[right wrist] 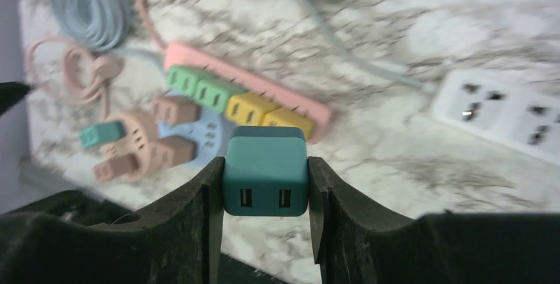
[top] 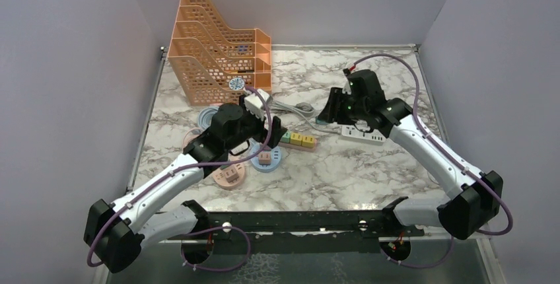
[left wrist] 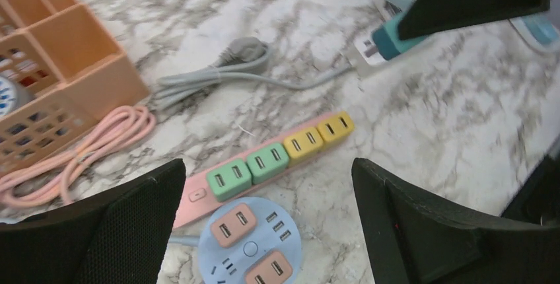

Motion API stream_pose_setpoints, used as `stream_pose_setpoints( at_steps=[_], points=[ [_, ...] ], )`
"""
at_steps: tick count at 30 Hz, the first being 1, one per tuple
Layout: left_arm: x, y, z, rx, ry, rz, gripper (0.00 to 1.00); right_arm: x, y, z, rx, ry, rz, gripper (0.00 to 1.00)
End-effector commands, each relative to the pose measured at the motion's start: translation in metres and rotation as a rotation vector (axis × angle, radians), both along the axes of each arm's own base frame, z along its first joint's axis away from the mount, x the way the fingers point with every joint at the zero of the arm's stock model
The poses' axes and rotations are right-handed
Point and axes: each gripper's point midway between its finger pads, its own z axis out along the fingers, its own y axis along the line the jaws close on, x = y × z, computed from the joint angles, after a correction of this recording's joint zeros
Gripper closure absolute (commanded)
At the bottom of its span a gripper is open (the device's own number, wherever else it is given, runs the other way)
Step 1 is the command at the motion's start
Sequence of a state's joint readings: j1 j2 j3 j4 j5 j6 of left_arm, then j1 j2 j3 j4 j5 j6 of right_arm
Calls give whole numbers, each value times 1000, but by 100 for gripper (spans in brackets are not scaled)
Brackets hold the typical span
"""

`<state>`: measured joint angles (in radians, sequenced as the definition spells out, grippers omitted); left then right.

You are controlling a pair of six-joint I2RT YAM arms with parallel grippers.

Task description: Insert the plug

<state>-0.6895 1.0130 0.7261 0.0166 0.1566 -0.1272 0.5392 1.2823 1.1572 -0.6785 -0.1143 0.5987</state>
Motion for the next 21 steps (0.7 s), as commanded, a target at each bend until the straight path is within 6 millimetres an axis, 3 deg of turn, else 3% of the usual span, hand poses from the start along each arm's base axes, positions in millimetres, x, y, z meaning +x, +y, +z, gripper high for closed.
stream_pose_setpoints(
  at_steps=[1, 5, 12, 17, 21],
  points=[
    [21, 43, 18, 24, 96, 324, 1, 36, -66, -6, -262, -84, -163, 71],
    [15, 43, 8, 25, 127, 315, 1, 50, -98, -27, -377, -53, -234, 71],
    [11, 45, 5, -7, 155, 336, 1, 63, -131, -69, -429, 46, -265, 71],
    [12, 40, 1, -16, 175, 326, 1, 66, -142, -85, -470, 91, -262, 71],
    [14, 35, 1, -29, 181, 317, 1, 63, -139, -98, -471, 118, -224, 71]
  ],
)
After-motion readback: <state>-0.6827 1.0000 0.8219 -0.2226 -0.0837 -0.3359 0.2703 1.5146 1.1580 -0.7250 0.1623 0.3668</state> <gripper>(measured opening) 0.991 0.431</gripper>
